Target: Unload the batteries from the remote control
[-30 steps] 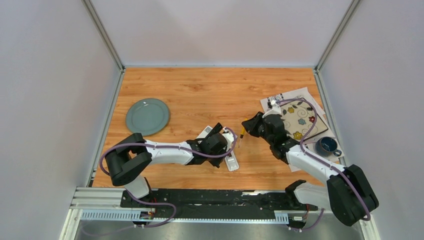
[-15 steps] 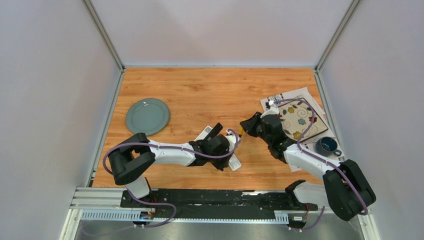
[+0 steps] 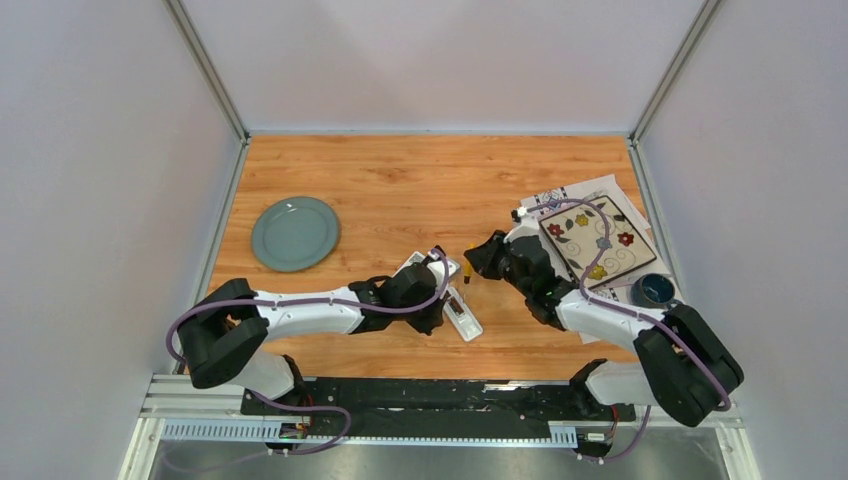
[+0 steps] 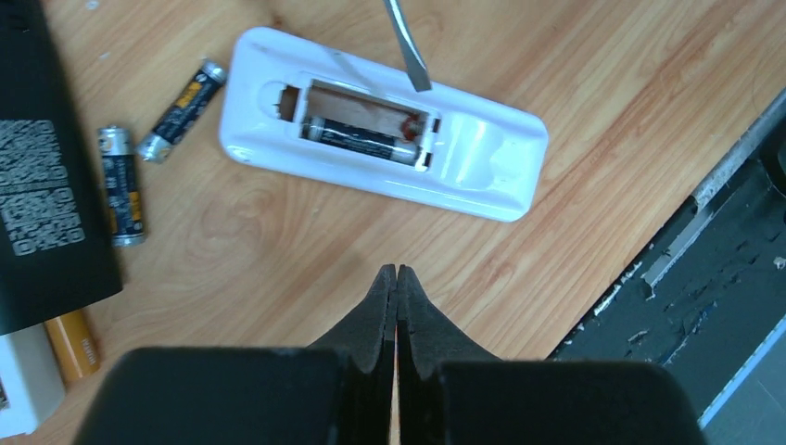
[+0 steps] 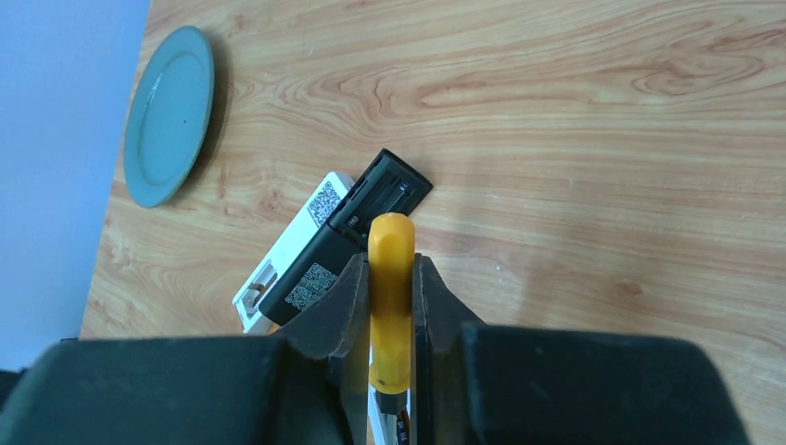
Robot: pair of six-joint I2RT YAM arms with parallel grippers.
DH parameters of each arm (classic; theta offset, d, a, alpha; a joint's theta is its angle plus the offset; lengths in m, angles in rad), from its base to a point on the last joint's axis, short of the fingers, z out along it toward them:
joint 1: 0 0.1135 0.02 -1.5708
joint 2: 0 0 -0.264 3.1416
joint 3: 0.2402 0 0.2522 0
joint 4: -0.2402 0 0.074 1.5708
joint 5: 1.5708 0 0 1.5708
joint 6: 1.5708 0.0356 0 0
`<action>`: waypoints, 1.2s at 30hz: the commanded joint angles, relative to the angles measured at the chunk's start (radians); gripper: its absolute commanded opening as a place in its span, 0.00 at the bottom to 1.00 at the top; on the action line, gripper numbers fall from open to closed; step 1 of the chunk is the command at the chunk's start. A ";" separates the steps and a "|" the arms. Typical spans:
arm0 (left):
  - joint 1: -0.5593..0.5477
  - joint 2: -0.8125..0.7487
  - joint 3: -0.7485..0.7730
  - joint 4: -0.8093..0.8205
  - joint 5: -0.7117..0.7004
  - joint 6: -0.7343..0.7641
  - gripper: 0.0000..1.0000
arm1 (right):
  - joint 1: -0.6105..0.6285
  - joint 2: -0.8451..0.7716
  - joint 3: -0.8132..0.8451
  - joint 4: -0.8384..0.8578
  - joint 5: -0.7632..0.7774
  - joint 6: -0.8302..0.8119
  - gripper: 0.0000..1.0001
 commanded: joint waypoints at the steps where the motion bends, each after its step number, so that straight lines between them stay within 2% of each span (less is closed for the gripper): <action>1: 0.057 -0.040 -0.044 0.041 0.057 -0.051 0.00 | 0.036 0.045 0.064 0.041 0.063 -0.023 0.00; 5: 0.098 -0.031 -0.069 0.051 0.106 -0.094 0.00 | 0.078 0.097 0.123 -0.037 0.140 -0.021 0.00; 13: 0.163 -0.002 -0.133 0.215 0.240 -0.200 0.00 | 0.173 0.154 0.149 -0.054 0.297 -0.067 0.00; 20: 0.164 0.072 -0.130 0.308 0.310 -0.246 0.00 | 0.224 0.138 0.133 -0.058 0.432 -0.101 0.00; 24: 0.164 0.114 -0.121 0.333 0.319 -0.263 0.00 | 0.246 0.152 0.129 -0.062 0.472 -0.119 0.00; 29: 0.166 0.147 -0.095 0.267 0.286 -0.241 0.00 | 0.256 0.177 0.123 -0.061 0.472 -0.110 0.00; 36: 0.172 0.171 -0.089 0.259 0.267 -0.251 0.00 | 0.294 0.195 0.118 -0.059 0.479 -0.104 0.00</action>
